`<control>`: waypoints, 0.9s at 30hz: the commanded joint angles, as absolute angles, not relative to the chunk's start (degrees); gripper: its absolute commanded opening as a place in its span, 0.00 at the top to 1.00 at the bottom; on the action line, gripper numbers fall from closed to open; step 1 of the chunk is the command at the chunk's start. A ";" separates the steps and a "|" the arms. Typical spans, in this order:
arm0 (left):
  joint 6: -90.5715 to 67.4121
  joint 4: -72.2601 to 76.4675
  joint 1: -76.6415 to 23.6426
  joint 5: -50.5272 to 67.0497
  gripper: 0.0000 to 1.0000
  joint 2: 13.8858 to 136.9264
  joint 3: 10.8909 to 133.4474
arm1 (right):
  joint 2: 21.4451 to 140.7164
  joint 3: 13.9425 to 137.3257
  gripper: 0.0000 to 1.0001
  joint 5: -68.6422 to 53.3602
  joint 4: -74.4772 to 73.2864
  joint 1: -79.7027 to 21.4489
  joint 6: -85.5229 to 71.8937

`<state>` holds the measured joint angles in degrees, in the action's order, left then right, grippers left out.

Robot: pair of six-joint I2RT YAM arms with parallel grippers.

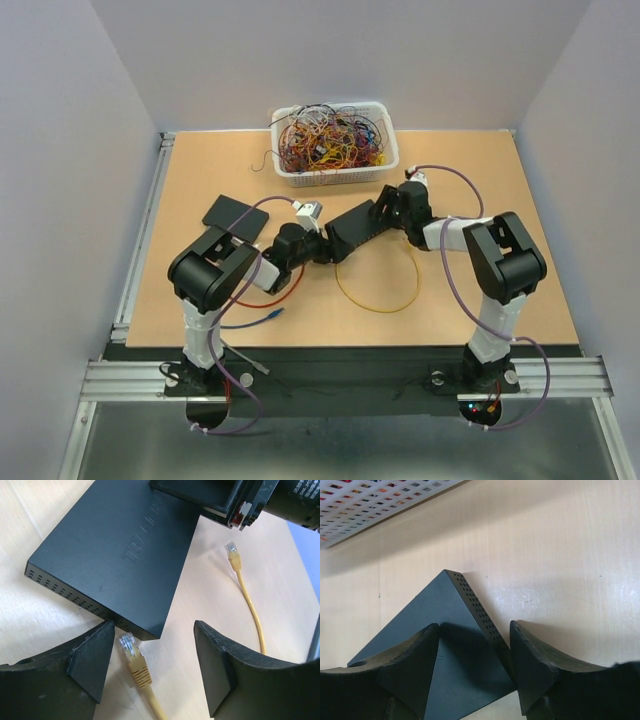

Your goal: Insert the plug into the switch port

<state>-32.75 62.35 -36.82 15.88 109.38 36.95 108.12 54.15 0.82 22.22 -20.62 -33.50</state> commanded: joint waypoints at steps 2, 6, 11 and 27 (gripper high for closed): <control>-33.49 59.15 -34.90 18.81 0.25 108.46 34.37 | 105.74 55.37 0.30 0.52 14.16 -23.47 -30.68; -32.96 58.89 -32.88 18.28 0.24 106.09 33.22 | 101.26 57.04 0.22 4.21 8.02 -23.55 -27.95; -31.82 54.24 -31.73 15.56 0.24 100.55 32.34 | 93.43 56.78 0.22 9.57 2.91 -26.10 -26.19; -27.43 34.64 -28.39 3.45 0.24 77.54 30.24 | 94.91 55.53 0.39 22.23 -4.30 -48.51 -29.01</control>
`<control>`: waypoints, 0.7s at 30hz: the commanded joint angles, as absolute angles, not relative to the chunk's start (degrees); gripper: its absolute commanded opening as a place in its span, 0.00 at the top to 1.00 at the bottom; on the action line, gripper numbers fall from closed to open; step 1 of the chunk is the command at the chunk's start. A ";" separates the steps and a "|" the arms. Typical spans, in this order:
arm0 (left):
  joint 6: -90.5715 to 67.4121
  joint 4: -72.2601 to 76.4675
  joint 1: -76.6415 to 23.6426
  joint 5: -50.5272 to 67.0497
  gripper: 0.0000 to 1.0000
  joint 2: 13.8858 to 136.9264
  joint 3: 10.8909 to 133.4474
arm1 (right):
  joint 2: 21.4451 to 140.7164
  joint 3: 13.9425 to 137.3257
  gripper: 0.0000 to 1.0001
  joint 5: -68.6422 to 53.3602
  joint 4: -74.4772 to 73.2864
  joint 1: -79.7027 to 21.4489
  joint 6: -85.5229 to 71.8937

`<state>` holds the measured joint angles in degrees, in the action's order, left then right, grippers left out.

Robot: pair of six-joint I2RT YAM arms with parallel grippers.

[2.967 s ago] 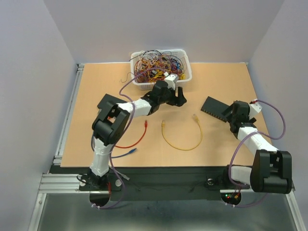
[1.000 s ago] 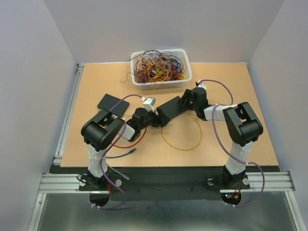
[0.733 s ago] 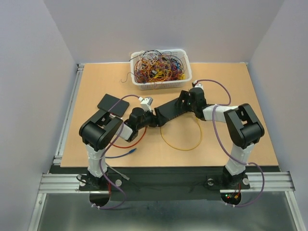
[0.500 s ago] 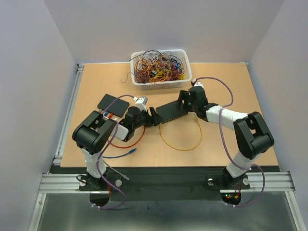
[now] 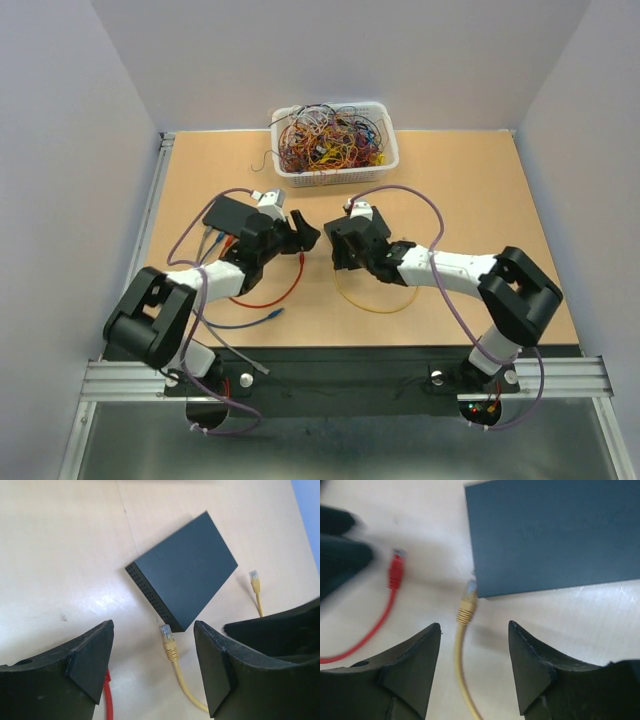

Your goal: Insert the plug into the switch port

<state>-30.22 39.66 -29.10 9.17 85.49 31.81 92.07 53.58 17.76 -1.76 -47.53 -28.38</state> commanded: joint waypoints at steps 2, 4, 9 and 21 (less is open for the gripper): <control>-27.68 31.83 -28.13 0.81 0.24 72.35 28.57 | 97.20 57.03 0.40 23.81 -5.70 -49.39 -28.65; -27.86 30.33 -27.86 0.44 0.23 69.10 27.34 | 98.69 58.97 0.42 25.22 -6.76 -50.36 -28.65; -27.95 27.60 -27.51 -2.20 0.23 61.62 24.79 | 102.21 61.17 0.43 25.14 -7.38 -51.32 -28.92; -26.55 20.39 -27.25 -4.66 0.23 54.85 24.43 | 104.24 65.21 0.44 26.72 -8.70 -53.35 -29.44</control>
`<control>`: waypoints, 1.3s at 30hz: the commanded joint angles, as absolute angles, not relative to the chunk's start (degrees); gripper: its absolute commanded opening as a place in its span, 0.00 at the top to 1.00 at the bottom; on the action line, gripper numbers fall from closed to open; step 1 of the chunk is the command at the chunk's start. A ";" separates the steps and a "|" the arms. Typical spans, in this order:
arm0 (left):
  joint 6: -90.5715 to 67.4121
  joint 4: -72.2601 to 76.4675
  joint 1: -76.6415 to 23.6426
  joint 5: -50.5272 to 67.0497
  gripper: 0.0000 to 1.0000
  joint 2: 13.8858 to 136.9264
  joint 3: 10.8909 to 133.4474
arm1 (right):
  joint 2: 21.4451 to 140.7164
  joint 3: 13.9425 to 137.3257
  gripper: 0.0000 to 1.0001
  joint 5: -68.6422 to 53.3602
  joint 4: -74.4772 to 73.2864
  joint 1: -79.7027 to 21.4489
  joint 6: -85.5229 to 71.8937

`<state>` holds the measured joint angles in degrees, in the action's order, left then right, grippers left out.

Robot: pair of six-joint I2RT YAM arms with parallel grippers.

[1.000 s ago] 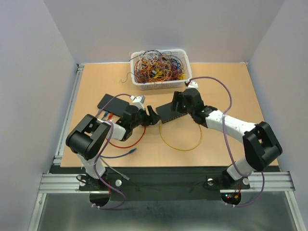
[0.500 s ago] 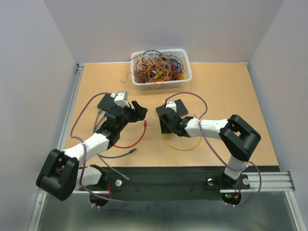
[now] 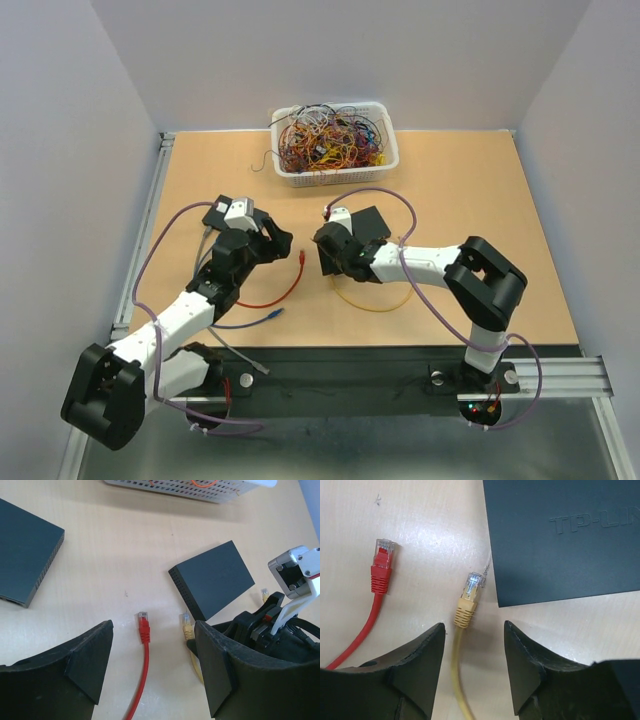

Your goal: Insert the plug into the switch port

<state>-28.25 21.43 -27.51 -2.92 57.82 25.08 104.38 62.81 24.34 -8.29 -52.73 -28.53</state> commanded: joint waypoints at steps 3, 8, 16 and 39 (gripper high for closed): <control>-26.37 19.78 -27.16 -5.45 0.23 53.70 24.08 | 105.81 66.35 0.44 26.98 -9.40 -53.44 -29.44; -26.54 20.12 -27.07 -5.27 0.23 53.52 23.21 | 109.50 67.76 0.50 27.07 -10.02 -54.05 -30.67; -26.81 20.92 -26.98 -5.10 0.23 54.14 22.59 | 111.36 67.85 0.71 27.95 -10.37 -55.11 -31.90; -35.33 33.56 -27.77 12.11 0.27 50.37 16.00 | 65.93 21.82 1.00 0.73 30.48 -57.30 -20.74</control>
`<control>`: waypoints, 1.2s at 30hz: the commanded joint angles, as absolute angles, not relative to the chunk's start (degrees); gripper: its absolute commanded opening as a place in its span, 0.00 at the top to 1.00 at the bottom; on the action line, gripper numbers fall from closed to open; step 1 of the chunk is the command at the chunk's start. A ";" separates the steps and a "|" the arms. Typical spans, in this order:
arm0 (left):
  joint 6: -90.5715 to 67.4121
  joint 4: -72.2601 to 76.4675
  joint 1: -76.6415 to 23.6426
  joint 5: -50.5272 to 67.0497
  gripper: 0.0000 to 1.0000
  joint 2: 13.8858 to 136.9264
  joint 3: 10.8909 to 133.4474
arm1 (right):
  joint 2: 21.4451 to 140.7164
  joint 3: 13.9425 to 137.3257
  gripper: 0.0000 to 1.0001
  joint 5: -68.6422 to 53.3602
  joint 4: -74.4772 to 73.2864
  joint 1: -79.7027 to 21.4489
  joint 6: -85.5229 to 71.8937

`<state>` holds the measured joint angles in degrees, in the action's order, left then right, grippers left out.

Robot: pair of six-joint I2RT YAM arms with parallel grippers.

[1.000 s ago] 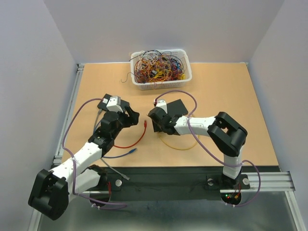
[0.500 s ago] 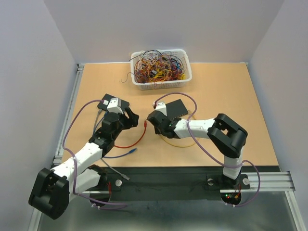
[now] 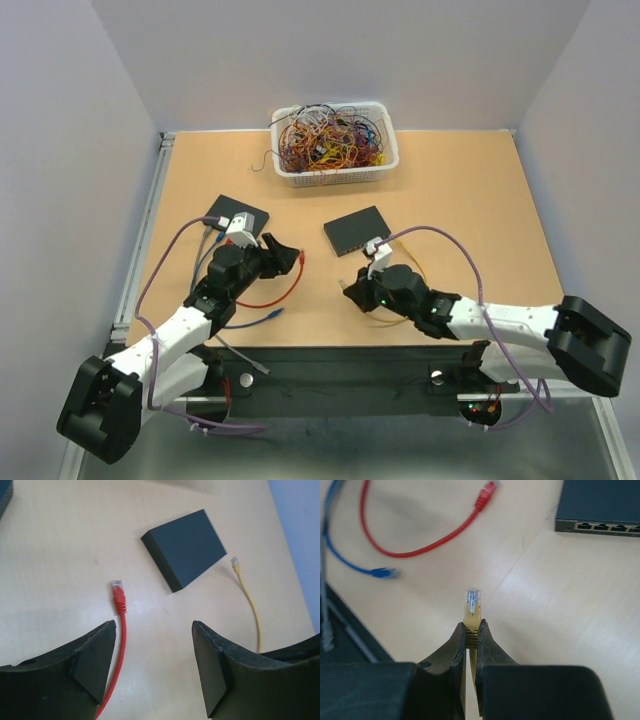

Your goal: Insert the plug into the switch port

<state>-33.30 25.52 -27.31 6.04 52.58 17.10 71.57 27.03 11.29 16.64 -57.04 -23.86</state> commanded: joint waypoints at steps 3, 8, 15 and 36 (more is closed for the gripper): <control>-36.12 38.48 -27.86 14.93 0.27 49.40 15.04 | 62.23 20.48 0.99 -3.06 31.11 -57.30 -19.51; -37.18 46.39 -28.39 20.56 0.27 50.44 14.33 | 59.24 19.43 1.00 -5.97 31.55 -57.30 -18.28; -37.35 52.11 -29.27 20.04 0.28 57.55 14.50 | 59.94 20.38 1.00 6.71 28.67 -57.30 -20.21; -33.40 59.16 -27.51 19.51 0.30 100.51 41.29 | 73.21 30.67 1.00 36.92 9.40 -57.04 -26.98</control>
